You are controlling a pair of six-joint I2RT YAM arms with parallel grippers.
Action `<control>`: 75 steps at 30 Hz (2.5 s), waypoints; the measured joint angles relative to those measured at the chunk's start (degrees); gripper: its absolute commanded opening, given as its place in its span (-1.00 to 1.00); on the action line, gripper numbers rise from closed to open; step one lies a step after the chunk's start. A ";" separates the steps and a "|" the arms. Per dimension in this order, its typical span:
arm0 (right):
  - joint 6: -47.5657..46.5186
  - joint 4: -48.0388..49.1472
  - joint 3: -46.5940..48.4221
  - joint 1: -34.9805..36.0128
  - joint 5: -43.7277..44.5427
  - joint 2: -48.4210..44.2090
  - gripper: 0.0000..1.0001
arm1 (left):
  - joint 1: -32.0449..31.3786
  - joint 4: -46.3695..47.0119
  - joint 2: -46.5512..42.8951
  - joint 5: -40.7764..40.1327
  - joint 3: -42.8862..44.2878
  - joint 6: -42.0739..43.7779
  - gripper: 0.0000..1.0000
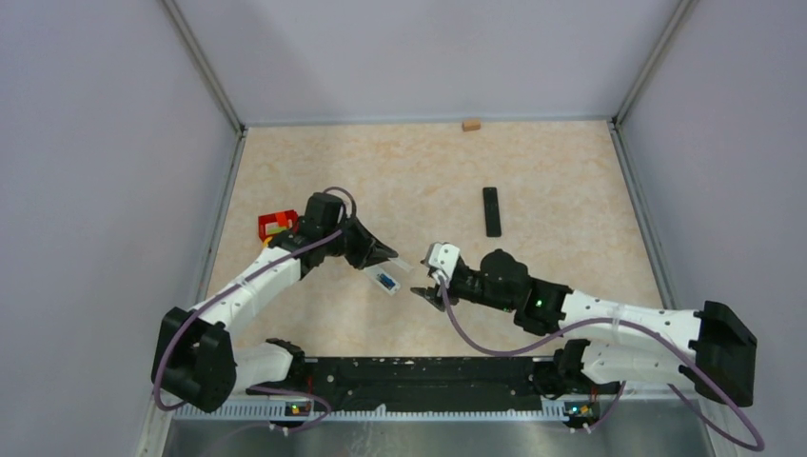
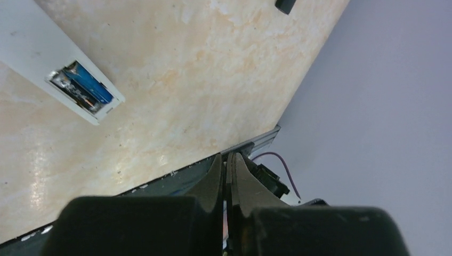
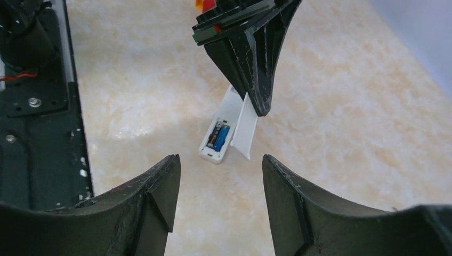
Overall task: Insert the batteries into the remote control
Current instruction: Pick up the battery cover at the center of the board, then adjust the remote control at the center of the board.
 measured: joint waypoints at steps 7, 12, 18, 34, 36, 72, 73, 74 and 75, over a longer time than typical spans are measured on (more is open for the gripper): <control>-10.58 6.32 -1.38 3.08 4.28 3.89 -0.08 | 0.00 -1.95 0.02 4.81 0.59 -0.07 -1.00; -14.82 7.63 -1.38 3.34 6.86 7.17 -0.15 | 0.00 -2.54 0.00 6.29 0.59 -0.09 -1.00; -17.05 9.84 -1.38 3.37 7.50 7.93 -0.36 | 0.00 -2.97 -0.02 7.26 0.81 -0.22 -1.00; -18.56 7.96 0.48 3.39 8.11 10.64 -0.96 | 0.33 -2.64 -0.20 9.22 0.90 -1.84 -0.93; -18.14 7.89 0.57 3.39 8.13 10.62 -1.00 | 0.33 -2.58 -0.48 9.11 0.90 -1.84 -0.67; 28.76 -5.62 19.21 -1.77 -5.62 41.70 -1.00 | 13.05 -9.57 -3.34 -29.03 -1.90 22.93 0.89; 29.49 -5.62 19.21 -2.71 -5.05 41.70 -1.00 | 13.16 -9.11 -3.34 -29.00 -2.19 23.02 0.89; 30.16 -5.60 19.19 -3.74 -4.44 41.68 -1.00 | 13.31 -8.76 -3.34 -28.96 -2.47 23.12 0.89; 30.62 -5.57 19.19 -4.52 -4.11 41.68 -1.00 | 13.44 -8.35 -3.30 -28.85 -2.80 23.19 0.89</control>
